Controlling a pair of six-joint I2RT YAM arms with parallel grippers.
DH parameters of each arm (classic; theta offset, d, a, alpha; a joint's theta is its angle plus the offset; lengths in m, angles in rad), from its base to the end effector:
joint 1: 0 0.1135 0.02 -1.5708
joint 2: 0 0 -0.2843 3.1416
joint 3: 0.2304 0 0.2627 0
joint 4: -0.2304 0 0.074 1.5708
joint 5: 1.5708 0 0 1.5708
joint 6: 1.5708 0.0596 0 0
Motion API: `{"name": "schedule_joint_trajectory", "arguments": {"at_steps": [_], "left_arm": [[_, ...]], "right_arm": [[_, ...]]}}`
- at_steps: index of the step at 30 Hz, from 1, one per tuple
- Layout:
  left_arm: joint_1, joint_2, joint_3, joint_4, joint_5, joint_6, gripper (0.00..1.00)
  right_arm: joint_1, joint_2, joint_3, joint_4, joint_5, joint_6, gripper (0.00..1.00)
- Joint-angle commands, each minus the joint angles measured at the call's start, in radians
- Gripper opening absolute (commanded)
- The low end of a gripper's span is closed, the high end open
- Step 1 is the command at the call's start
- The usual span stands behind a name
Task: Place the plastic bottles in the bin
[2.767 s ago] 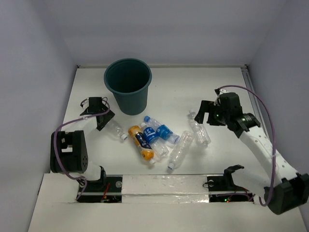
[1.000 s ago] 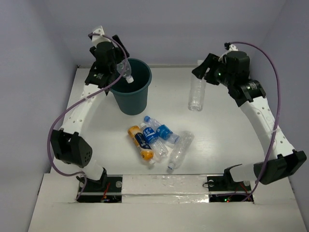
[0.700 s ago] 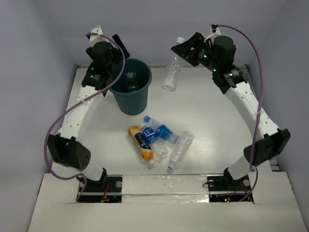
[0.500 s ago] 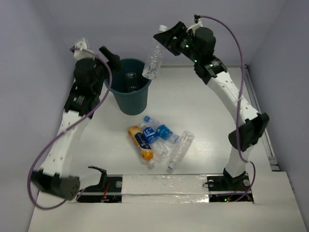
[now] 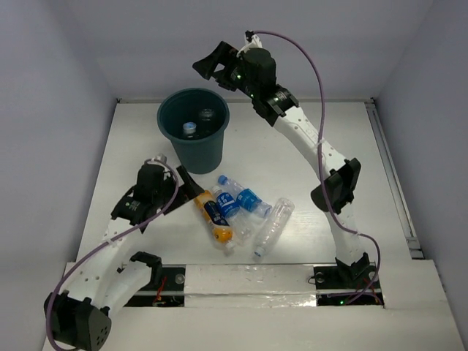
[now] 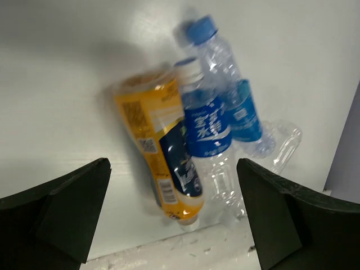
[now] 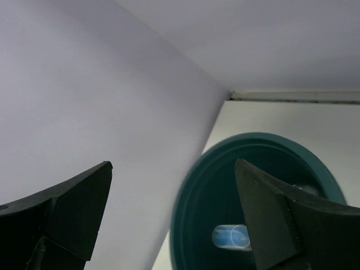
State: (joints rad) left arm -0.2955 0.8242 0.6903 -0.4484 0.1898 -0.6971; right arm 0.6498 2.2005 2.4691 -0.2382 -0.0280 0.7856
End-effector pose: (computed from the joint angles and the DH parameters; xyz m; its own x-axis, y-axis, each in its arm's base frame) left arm 0.1872 -0.0687 0.2746 -0.6838 -0.4509 -0.5737 -0.0029 0.7879 -0.6157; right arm 0.4382 0.3351 0.4730 -0.4264 0.5639 -0.7072 -0.4604 0.5377 0.7063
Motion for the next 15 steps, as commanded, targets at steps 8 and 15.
{"name": "schedule_joint_trajectory", "arguments": {"at_steps": [8, 15], "left_arm": [[-0.014, 0.127, -0.109, 0.213, 0.134, -0.088, 0.98], [-0.062, 0.236, -0.129, 0.263, 0.073, -0.101, 0.97]], "right_arm": [[0.004, -0.460, -0.516, 0.026, 0.094, -0.187, 0.75], [0.004, -0.976, -1.214, -0.018, 0.143, -0.166, 0.27]]}}
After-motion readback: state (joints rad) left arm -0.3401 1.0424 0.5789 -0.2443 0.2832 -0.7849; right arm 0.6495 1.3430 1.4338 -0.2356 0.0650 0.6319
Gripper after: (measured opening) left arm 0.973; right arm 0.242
